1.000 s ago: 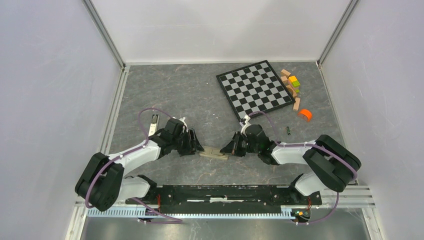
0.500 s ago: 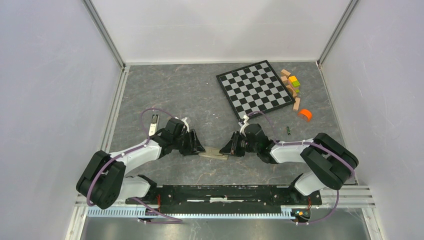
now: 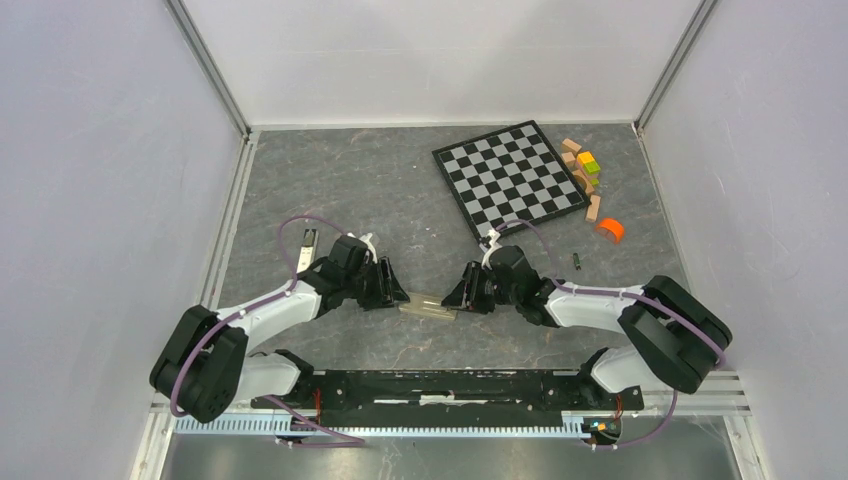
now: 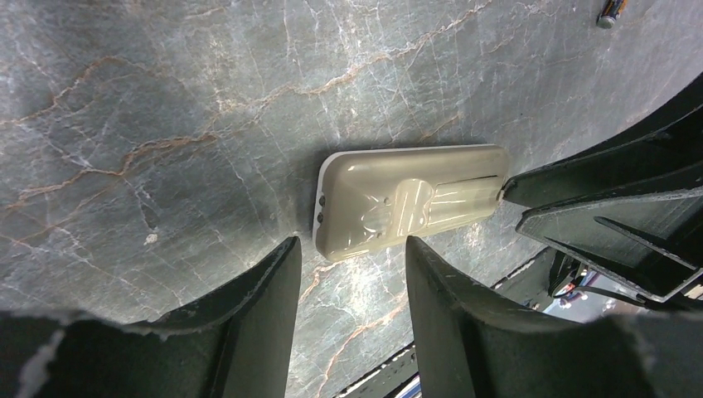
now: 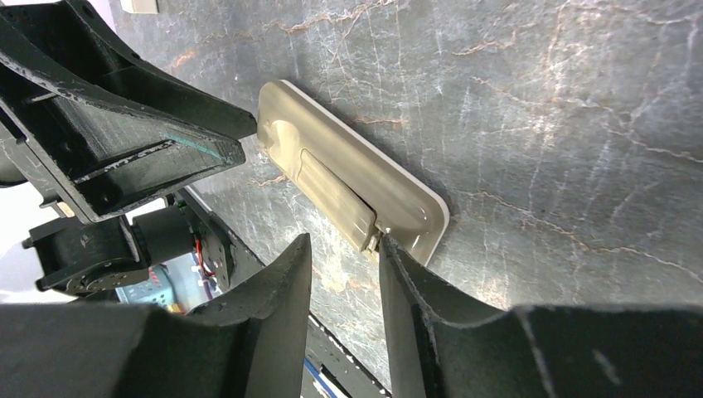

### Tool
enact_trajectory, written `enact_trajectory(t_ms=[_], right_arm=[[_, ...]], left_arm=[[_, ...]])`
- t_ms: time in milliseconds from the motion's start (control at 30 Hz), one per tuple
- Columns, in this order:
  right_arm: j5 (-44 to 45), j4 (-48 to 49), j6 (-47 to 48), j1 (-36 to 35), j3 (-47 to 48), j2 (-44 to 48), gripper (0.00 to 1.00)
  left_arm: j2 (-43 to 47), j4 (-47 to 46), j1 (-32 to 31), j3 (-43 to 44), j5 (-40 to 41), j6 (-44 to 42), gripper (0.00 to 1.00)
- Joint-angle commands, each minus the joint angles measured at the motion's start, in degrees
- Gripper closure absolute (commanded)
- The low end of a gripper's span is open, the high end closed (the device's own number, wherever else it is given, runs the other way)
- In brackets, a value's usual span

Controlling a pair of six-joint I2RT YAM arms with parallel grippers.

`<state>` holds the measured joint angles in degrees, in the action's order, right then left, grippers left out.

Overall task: Load the batteries into the remote control
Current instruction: Load the battery cover into the remote control.

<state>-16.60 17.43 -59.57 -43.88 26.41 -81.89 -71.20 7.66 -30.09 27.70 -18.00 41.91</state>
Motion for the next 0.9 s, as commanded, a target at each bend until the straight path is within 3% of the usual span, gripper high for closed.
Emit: enact_trajectory(t_ms=[0,400,600,867], right_arm=[[3.34,-3.81,2.77,-0.11,2.11,3.17,0.6],[0.26,0.65,4.53,-0.46,2.89,2.52,0.82],[-1.13,2.53,4.57,-1.18,4.17,-1.26,0.83],[4.63,-1.57,6.13,-1.5,3.41,-4.12,0.84]], left_arm=[[1.33,0.64,0.01,0.16,1.68,-1.57,0.44],[0.9,0.77,0.02,0.22,1.48,-1.85,0.44],[0.55,0.69,0.03,0.29,1.19,-2.01,0.44],[0.97,0.85,0.05,0.42,1.21,-1.9,0.45]])
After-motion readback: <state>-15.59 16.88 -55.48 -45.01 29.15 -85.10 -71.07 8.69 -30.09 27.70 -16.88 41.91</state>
